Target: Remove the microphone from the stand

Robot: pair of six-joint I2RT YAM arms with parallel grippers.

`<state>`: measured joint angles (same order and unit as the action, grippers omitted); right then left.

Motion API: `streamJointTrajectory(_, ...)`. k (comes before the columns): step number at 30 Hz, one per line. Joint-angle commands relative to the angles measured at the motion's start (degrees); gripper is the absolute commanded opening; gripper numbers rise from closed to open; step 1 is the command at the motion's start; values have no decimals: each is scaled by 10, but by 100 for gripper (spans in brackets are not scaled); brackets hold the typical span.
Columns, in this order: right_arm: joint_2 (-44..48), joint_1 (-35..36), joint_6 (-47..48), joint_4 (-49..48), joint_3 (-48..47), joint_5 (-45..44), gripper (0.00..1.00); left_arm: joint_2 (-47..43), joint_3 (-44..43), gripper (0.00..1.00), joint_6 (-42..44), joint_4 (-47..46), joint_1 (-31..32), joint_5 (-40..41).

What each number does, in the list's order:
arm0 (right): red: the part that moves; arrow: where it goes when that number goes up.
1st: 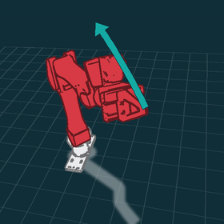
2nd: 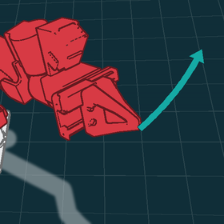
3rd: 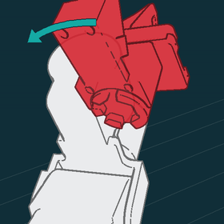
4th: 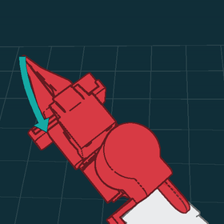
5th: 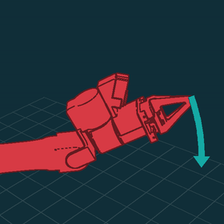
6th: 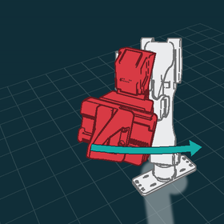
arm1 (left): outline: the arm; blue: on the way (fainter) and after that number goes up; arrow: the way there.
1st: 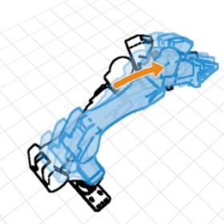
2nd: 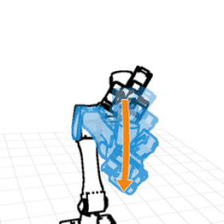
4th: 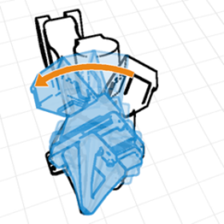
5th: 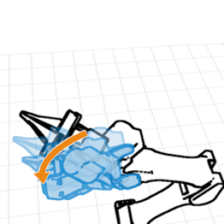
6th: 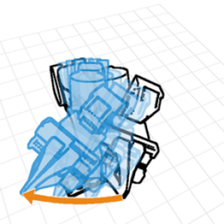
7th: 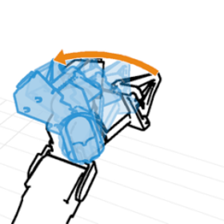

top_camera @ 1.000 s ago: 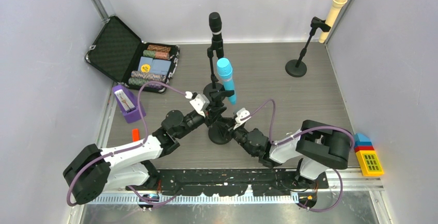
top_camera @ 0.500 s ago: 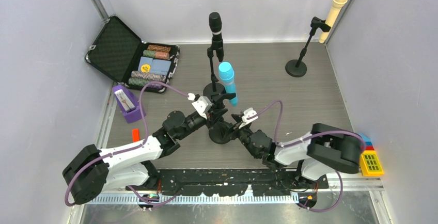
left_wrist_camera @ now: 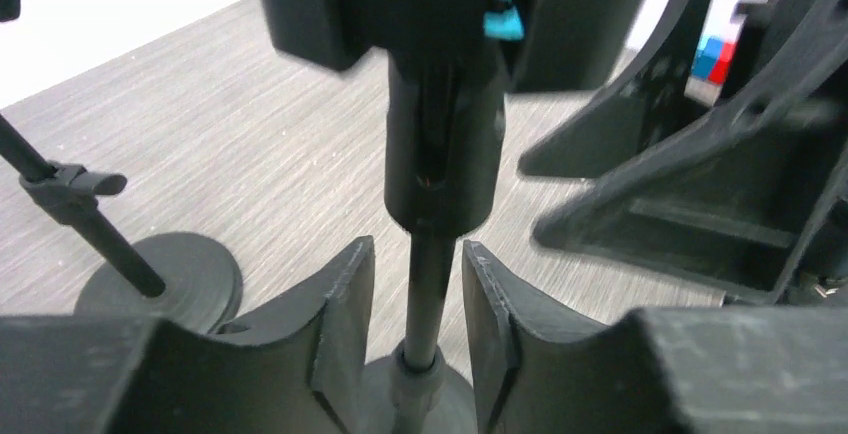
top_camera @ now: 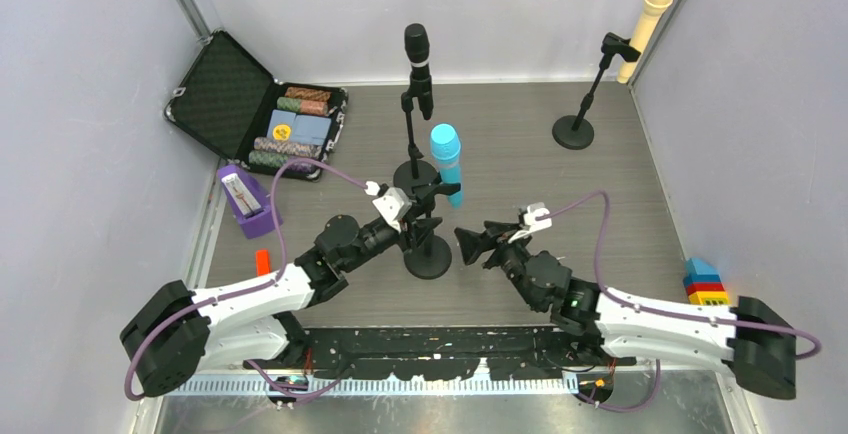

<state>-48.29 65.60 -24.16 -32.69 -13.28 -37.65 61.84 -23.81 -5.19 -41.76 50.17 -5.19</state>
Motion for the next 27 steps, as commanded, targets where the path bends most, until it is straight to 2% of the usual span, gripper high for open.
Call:
streamJointTrajectory(1, 105, -1, -64, 211, -58, -38, 81, -23, 7, 46, -1, 28, -1, -1)
streamJointTrajectory(3, 148, 0, -81, 270, -80, -49, 82, -36, 9, 57, -1, 40, -1, -2)
streamJointTrajectory(6, 200, 0, -114, 305, -101, -63, 83, -61, 3, 61, -2, 89, -1, -9)
streamJointTrajectory(10, 249, 0, -141, 313, -127, -44, 86, -120, 4, 86, -34, 157, -1, 9)
streamJointTrajectory(13, 226, 0, -143, 433, -214, -46, 87, -167, -22, 99, -71, 265, -1, 16)
streamJointTrajectory(17, 148, 0, -181, 601, -339, -104, 88, -205, -70, 100, -94, 393, -2, 36)
streamJointTrajectory(19, 111, 0, -153, 638, -385, -84, 93, -221, -88, 100, -98, 445, -1, 62)
streamJointTrajectory(23, 78, 0, -124, 641, -430, -63, 98, -265, -83, 100, -119, 443, -2, 86)
streamJointTrajectory(27, 91, 0, -82, 586, -423, -29, 100, -295, -99, 100, -127, 474, -2, 103)
